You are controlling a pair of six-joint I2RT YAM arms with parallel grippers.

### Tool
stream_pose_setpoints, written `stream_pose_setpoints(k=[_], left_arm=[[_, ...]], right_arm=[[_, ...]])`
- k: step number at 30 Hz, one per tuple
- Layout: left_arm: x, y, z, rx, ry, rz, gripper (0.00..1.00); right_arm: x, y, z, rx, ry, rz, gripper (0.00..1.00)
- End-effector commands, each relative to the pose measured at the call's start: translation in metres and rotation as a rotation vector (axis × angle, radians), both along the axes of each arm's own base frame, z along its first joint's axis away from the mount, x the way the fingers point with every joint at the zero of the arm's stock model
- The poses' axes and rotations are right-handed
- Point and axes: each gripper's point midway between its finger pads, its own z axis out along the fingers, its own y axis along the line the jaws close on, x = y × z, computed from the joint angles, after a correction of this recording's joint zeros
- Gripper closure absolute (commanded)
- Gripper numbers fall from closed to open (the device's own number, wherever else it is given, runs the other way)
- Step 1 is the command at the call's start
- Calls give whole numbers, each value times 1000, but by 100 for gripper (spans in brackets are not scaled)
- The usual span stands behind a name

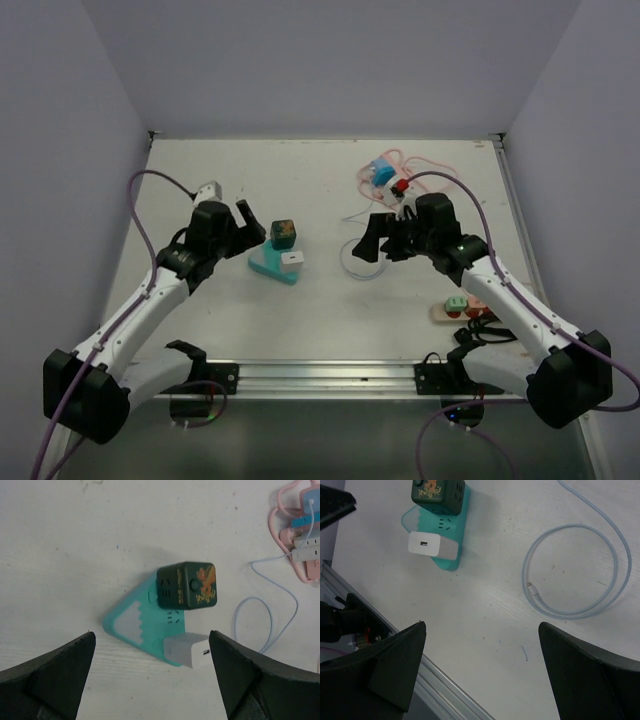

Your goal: Pull the plug off the socket

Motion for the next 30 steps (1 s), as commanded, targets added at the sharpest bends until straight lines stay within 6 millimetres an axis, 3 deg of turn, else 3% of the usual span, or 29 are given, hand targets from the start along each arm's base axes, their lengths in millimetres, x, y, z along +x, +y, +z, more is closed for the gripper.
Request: stream_pose_setpoints(k=[1, 2, 3, 5, 9, 10, 12, 13, 17, 20, 26, 30], left_arm=[[-19, -21, -21, -196, -23, -27, 0], [-24, -22, -19, -242, -52, -23, 0], [-36, -22, -45, -265, -13, -13, 0], [-36, -30, -41, -378, -69, -5, 2], [-43, -33, -69, -465, -80, 36, 3], [-39, -35, -64, -502, -110, 52, 4], [-43, -42, -77, -512, -95, 48, 5], [-39, -45, -73, -529, -120, 59, 5], [-44, -56, -100, -539, -58, 66, 8], [-39, -52, -108, -539, -69, 107, 13], [-17, -41, -102, -478, -143, 172, 22], [-2, -45, -95, -477, -183, 166, 29]], right_arm=[[16, 17, 33, 60, -88, 0, 1], [17, 20, 30, 60, -79, 1, 1], [16, 26, 33, 66, -85, 14, 1], [18, 31, 31, 68, -75, 18, 1], [17, 43, 33, 78, -71, 37, 1], [16, 45, 34, 80, -72, 39, 1], [16, 47, 34, 78, -70, 43, 1], [16, 47, 35, 78, -70, 44, 1], [16, 44, 37, 58, -80, 40, 1], [15, 42, 39, 54, -83, 36, 1], [11, 40, 38, 55, -79, 34, 1], [10, 38, 36, 49, -79, 28, 1]])
